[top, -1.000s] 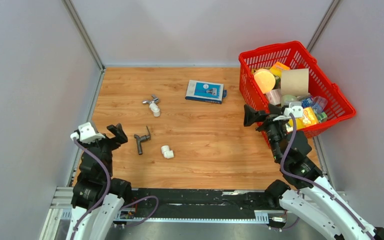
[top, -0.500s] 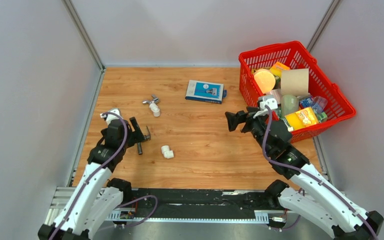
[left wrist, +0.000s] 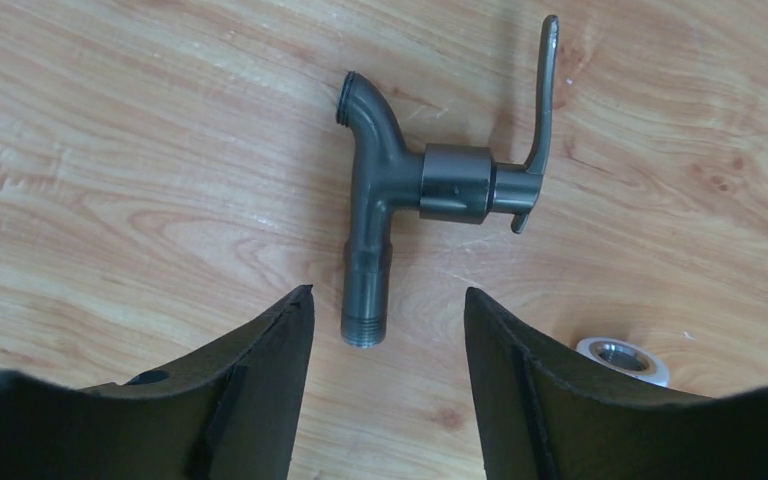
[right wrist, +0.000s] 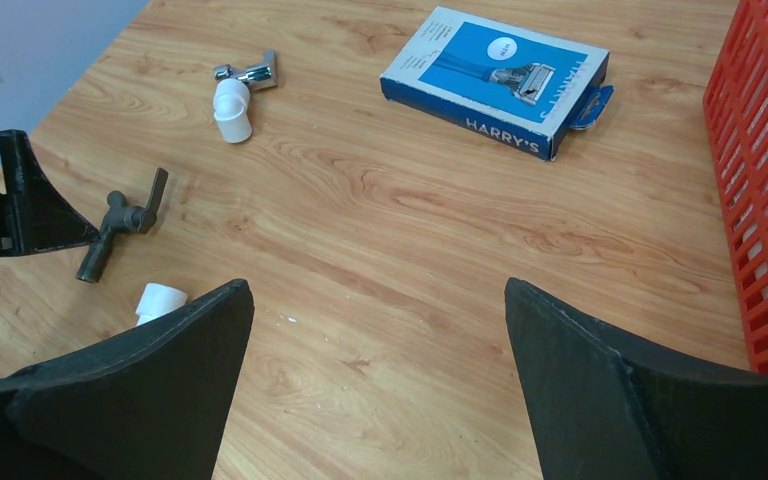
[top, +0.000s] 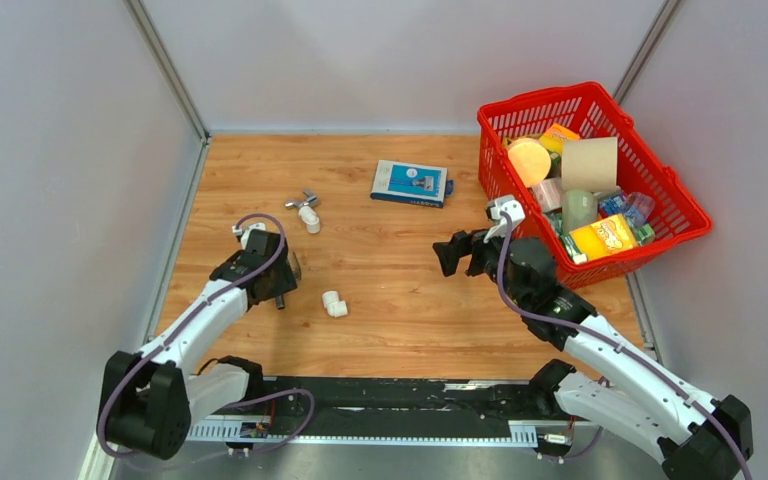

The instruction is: Install the water faucets

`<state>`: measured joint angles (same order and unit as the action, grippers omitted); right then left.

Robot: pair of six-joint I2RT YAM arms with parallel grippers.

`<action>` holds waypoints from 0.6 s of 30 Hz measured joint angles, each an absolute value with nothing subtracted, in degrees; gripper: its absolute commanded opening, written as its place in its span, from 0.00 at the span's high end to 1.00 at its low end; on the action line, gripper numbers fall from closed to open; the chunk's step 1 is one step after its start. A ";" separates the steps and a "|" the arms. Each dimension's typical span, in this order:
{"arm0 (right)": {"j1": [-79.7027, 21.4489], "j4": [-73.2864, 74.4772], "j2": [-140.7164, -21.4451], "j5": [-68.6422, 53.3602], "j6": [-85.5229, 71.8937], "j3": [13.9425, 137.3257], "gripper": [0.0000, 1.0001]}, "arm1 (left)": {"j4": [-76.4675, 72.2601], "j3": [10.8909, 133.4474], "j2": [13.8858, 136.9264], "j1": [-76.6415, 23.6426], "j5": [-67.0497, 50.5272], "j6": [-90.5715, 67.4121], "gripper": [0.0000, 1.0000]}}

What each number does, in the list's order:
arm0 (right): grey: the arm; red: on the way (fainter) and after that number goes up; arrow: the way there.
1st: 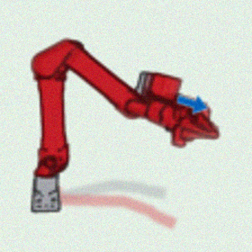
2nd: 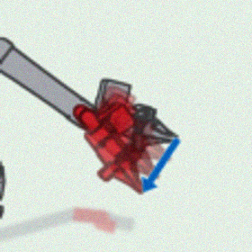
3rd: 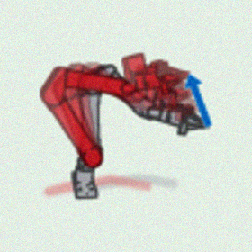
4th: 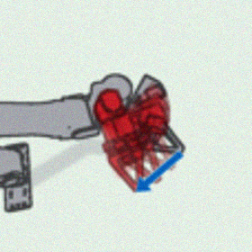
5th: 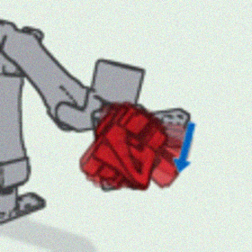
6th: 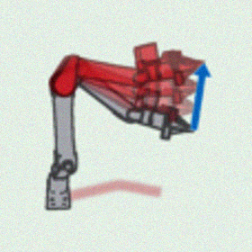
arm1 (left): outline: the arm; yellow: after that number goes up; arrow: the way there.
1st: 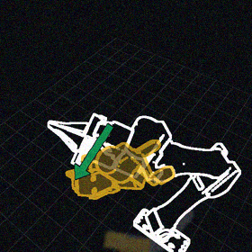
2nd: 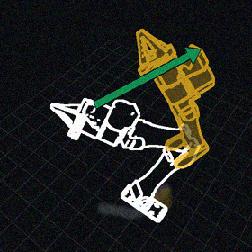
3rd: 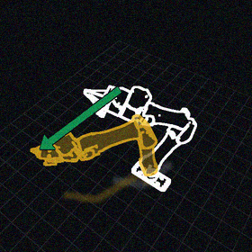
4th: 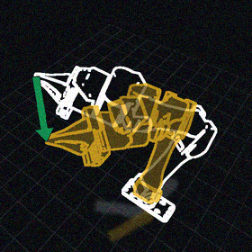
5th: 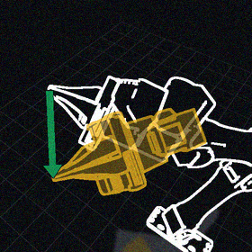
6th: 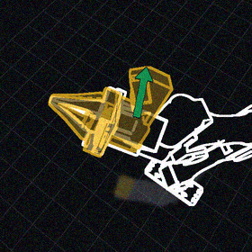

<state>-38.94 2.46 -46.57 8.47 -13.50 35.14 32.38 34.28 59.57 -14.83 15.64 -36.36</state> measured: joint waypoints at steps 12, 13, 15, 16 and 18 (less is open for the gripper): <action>-38.94 0.95 -45.91 7.99 -13.58 33.32 0.00 | 24.71 33.04 72.79 -14.85 15.57 -36.23 0.48; -38.94 0.86 -46.00 7.99 -13.61 33.23 0.00 | 24.01 33.15 73.23 -14.85 15.73 -36.21 0.51; -38.94 0.43 -46.44 8.01 -13.65 33.15 0.00 | 22.81 33.19 73.84 -14.83 16.01 -36.03 0.64; -38.94 0.19 -46.81 7.99 -13.67 33.12 0.00 | 22.35 33.30 74.17 -14.79 16.21 -35.88 0.73; -38.94 -0.32 -47.72 7.81 -13.74 32.91 0.00 | 20.67 33.41 74.76 -14.66 15.86 -35.83 0.86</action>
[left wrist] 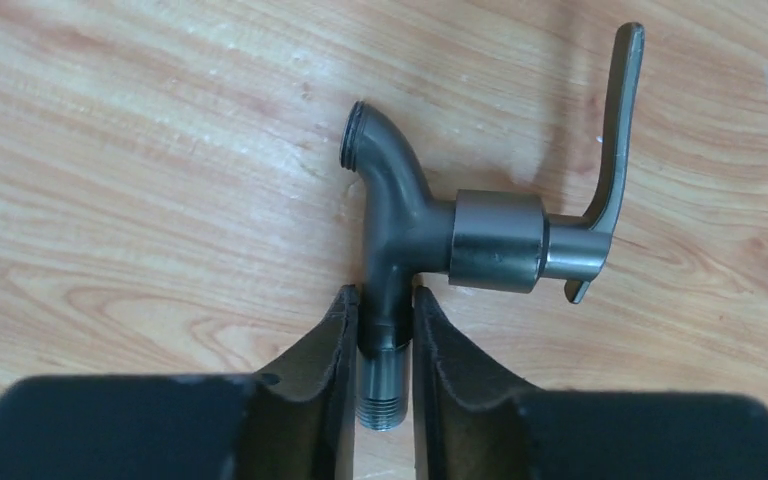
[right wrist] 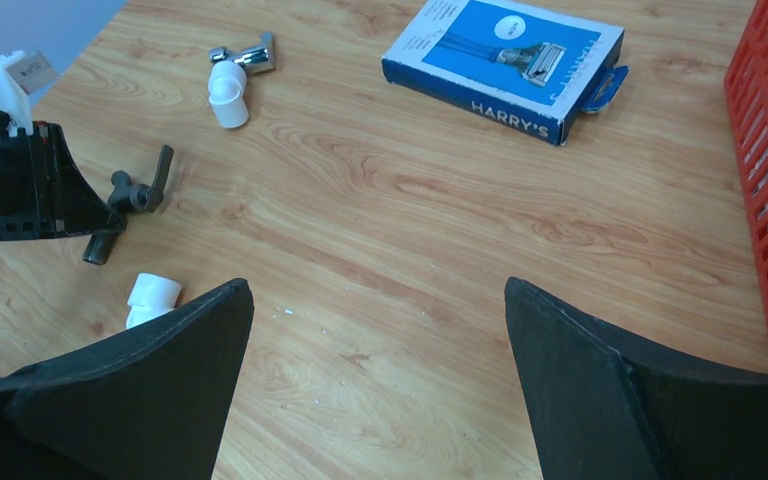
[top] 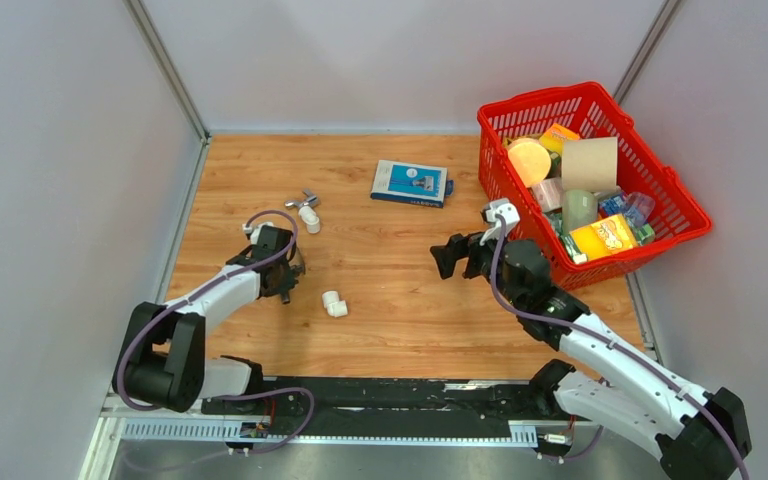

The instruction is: Install the water faucets

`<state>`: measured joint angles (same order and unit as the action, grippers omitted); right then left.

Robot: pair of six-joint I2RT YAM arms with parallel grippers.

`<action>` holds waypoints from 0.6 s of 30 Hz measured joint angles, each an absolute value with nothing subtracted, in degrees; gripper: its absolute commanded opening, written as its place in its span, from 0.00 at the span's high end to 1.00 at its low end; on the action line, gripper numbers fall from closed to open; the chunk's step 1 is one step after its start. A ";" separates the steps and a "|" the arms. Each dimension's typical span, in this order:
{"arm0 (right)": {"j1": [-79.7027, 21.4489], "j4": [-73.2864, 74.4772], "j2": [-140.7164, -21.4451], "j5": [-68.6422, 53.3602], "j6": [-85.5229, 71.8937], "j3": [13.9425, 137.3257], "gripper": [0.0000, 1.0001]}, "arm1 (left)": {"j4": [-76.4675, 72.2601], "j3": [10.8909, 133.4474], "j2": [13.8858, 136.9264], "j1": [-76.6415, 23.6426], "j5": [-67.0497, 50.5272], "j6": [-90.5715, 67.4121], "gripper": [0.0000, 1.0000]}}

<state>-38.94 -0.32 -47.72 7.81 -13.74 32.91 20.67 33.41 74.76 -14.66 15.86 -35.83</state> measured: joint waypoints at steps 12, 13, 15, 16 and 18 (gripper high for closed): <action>-44.29 -12.08 -52.56 6.02 -16.16 27.00 0.00 | 17.10 26.57 60.55 -14.59 2.76 -46.96 1.00; -45.71 -13.34 -53.54 6.39 -16.29 26.98 0.01 | 16.78 25.89 58.00 -14.59 1.87 -49.10 1.00; -49.17 -16.71 -55.88 7.68 -16.47 26.92 0.01 | 16.01 25.04 52.86 -14.59 0.73 -53.76 1.00; -50.92 -18.52 -57.21 8.49 -16.47 26.92 0.02 | 15.46 24.88 50.96 -14.59 0.21 -55.94 1.00; -54.00 -21.69 -59.83 9.89 -16.47 26.92 0.03 | 14.04 24.67 47.97 -14.76 -0.64 -60.03 1.00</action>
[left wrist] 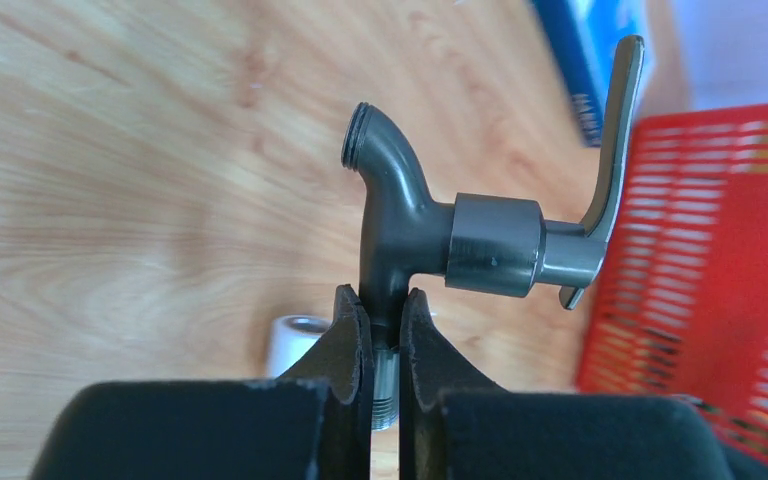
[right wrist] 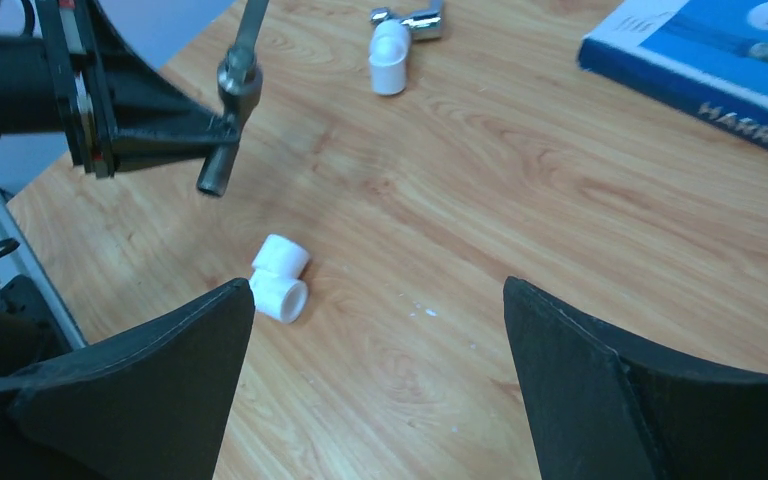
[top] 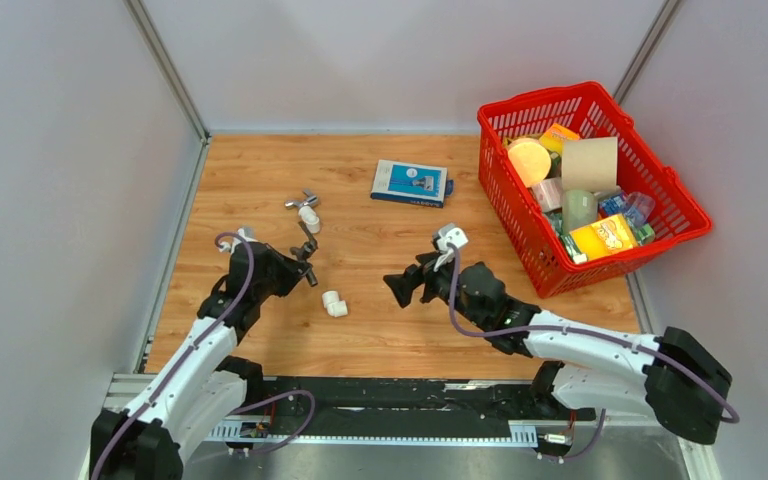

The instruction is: Install the water faucets

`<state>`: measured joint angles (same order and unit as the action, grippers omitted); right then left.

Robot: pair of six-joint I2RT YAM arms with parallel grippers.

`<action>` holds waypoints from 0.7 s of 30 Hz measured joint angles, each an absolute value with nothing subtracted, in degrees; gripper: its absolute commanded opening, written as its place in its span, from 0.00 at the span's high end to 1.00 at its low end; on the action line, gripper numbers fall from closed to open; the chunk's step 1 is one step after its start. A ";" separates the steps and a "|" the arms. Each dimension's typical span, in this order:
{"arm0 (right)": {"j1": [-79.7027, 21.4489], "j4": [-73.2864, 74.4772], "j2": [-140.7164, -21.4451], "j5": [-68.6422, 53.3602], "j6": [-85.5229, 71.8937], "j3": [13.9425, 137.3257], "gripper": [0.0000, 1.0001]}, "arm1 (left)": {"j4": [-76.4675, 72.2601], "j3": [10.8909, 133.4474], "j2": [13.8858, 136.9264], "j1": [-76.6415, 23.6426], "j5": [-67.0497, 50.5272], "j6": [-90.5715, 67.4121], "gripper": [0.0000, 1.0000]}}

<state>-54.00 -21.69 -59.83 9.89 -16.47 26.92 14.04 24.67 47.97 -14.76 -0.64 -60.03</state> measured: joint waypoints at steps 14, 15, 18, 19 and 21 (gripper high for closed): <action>-66.96 -33.93 -79.79 16.62 -11.29 34.41 0.09 | 4.32 24.01 43.55 -27.62 1.17 -82.76 1.00; -66.96 -34.44 -80.47 16.88 -10.72 35.22 0.10 | 3.70 24.01 43.70 -28.49 1.69 -83.53 1.00; -67.07 -35.70 -82.24 17.72 -9.39 37.15 0.15 | 2.46 24.01 44.73 -30.74 3.16 -85.34 1.00; -67.09 -36.03 -83.00 18.11 -8.97 37.87 0.17 | 2.09 24.01 45.08 -31.20 3.49 -85.73 1.00; -67.11 -36.18 -84.55 19.16 -8.47 39.27 0.24 | 1.17 24.01 45.95 -32.21 4.23 -86.52 1.00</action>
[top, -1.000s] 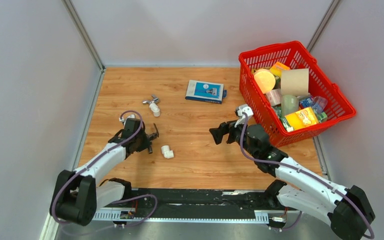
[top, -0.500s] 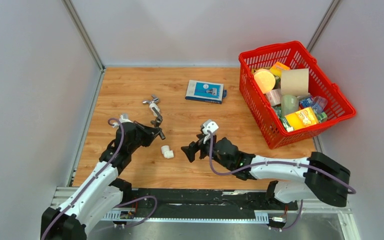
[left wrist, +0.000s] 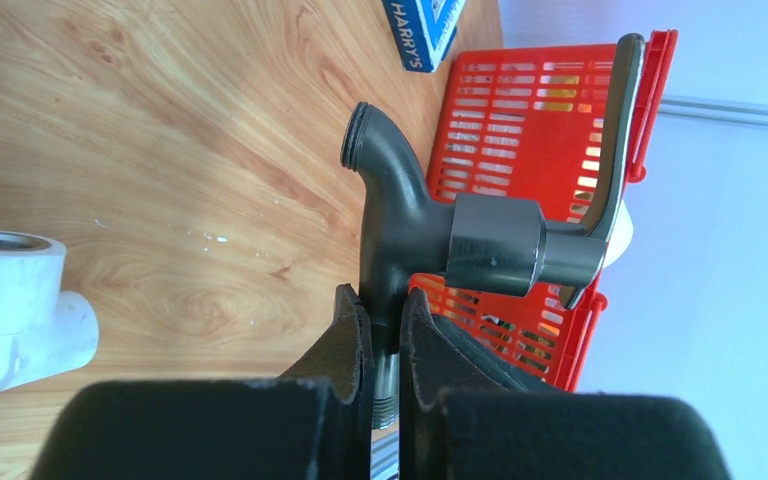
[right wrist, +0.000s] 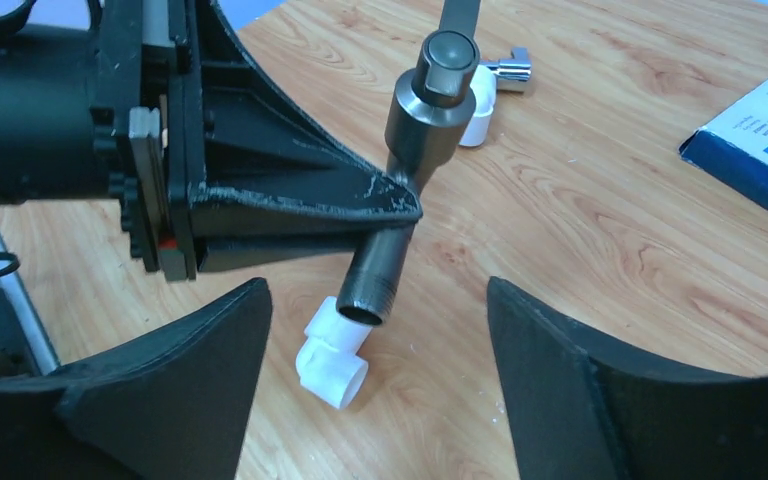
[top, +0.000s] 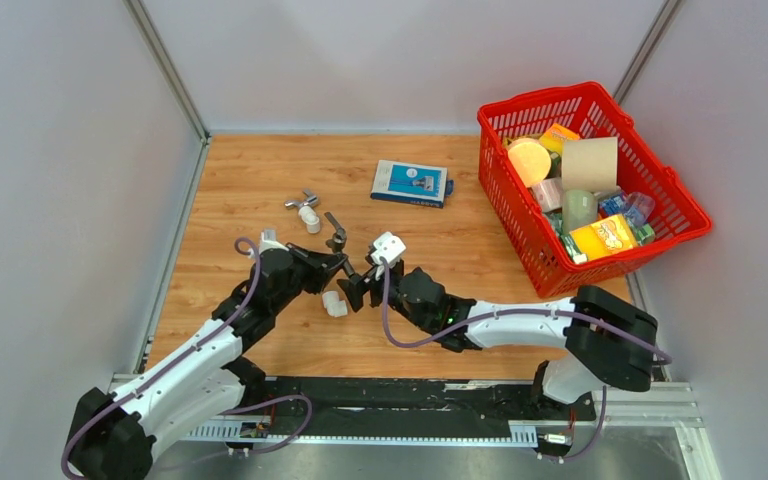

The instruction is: Install the water faucets

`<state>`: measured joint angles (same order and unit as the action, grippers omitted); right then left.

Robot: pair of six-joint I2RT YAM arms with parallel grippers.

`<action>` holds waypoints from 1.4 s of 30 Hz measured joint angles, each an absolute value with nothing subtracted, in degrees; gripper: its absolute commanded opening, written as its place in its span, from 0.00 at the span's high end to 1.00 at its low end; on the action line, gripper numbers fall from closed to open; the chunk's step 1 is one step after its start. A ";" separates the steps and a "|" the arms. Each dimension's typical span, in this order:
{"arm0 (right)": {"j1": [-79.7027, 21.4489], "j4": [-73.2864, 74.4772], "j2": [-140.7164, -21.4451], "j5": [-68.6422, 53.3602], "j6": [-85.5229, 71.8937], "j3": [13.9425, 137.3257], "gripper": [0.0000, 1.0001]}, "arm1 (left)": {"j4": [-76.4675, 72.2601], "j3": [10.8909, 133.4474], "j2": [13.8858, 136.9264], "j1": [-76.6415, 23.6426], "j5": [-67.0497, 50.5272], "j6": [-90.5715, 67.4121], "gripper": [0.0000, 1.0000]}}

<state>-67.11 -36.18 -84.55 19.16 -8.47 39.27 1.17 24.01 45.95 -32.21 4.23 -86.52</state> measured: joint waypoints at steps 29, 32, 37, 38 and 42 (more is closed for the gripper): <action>-65.23 -28.14 -82.67 19.33 -6.46 42.92 1.00 | 10.57 37.87 42.17 -35.44 7.90 -57.98 0.13; -64.10 -24.16 -78.56 17.10 -6.33 42.92 1.00 | 12.69 41.45 38.37 -35.44 6.17 -45.04 0.11; -63.42 -19.18 -69.82 12.99 -5.41 42.74 1.00 | 17.39 46.30 35.66 -35.48 0.12 -26.33 0.09; -63.26 -18.65 -68.45 12.12 -5.28 42.65 1.00 | 18.26 47.51 35.77 -35.48 -1.41 -22.94 0.08; -60.82 -15.92 -61.34 4.71 -3.90 42.15 1.00 | 19.49 50.09 36.60 -33.91 -9.39 -13.26 0.08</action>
<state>-60.82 -15.92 -61.34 4.71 -3.90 42.15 19.49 50.09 36.60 -33.91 -9.39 -13.26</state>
